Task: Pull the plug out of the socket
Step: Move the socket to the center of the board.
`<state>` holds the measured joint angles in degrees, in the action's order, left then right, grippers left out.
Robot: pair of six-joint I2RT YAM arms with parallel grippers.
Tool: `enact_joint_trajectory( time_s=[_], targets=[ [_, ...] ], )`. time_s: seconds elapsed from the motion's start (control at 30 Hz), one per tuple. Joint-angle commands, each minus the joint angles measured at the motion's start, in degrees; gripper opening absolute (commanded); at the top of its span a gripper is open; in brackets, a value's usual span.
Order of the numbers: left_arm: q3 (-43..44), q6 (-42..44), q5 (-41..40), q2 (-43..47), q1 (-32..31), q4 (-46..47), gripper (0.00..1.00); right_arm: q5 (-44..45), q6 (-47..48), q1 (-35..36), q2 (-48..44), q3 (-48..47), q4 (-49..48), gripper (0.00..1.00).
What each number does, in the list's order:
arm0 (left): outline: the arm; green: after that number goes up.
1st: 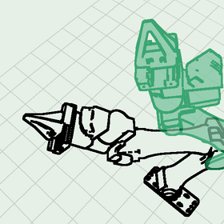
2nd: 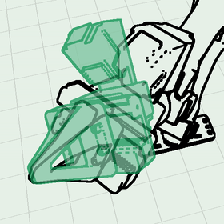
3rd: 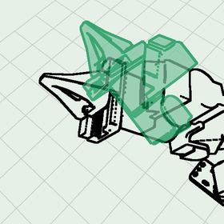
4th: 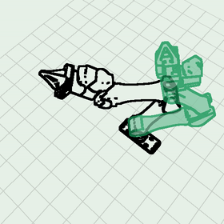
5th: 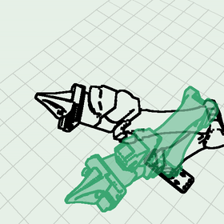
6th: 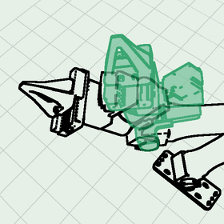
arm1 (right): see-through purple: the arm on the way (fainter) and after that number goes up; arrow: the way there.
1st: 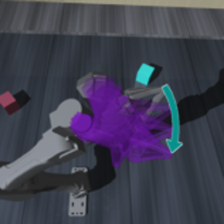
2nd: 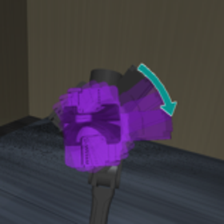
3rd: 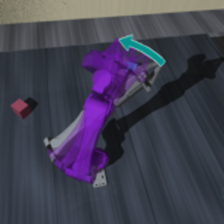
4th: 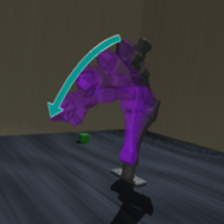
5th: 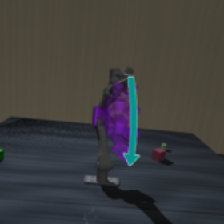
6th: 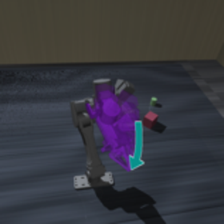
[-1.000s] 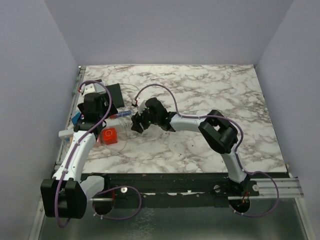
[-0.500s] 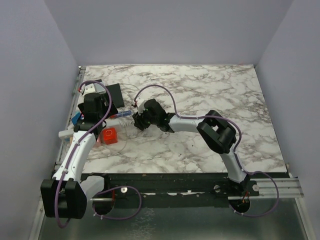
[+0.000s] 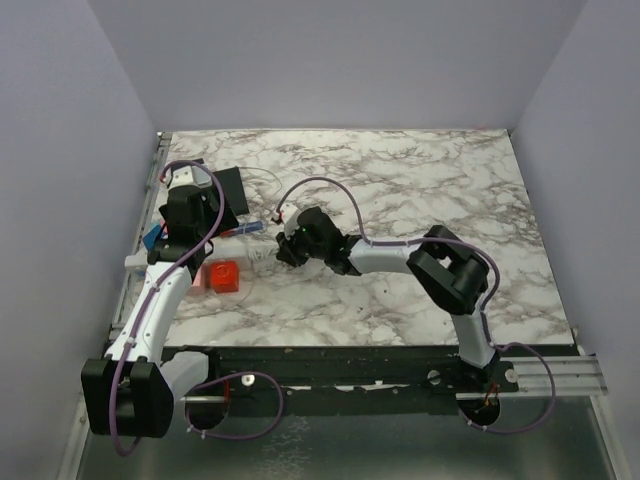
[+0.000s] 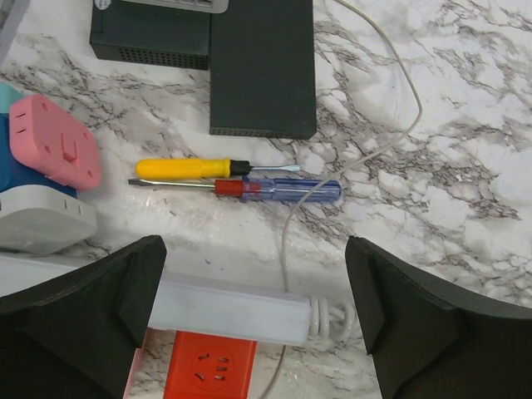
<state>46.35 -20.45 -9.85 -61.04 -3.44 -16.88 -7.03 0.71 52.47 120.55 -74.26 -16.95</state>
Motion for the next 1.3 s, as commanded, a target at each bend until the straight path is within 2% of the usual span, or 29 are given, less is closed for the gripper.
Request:
enact_joint_trajectory(
  time_s=[0.0, 0.27, 0.6, 0.93, 1.13, 1.27],
  targets=[
    [-1.3, 2.8, 7.3, 0.5, -0.5, 2.6, 0.99, 3.9, -0.5, 0.4, -10.5, 5.9, -4.2, 0.00],
    [-3.2, 8.2, 17.8, 2.3, -7.5, 6.6, 0.99, 15.9, -0.6, 0.4, -25.9, 15.1, -1.3, 0.00],
    [-2.0, 12.9, 25.4, 6.2, -15.8, 11.9, 0.99, 27.4, -0.6, 0.1, -41.9, 18.5, 10.8, 0.00],
    [-0.6, 23.8, 23.7, 3.9, -27.6, 12.5, 0.99, 26.0, -2.2, -1.3, -52.0, 18.1, 20.8, 0.00],
    [1.9, 27.3, 25.2, 2.3, -30.7, 12.5, 0.99, 26.9, -2.0, -1.8, -53.0, 16.6, 24.4, 0.00],
    [2.7, 30.3, 22.4, 0.0, -33.0, 11.9, 0.99, 26.1, -1.8, -1.8, -54.0, 16.7, 24.9, 0.00]
  ],
)
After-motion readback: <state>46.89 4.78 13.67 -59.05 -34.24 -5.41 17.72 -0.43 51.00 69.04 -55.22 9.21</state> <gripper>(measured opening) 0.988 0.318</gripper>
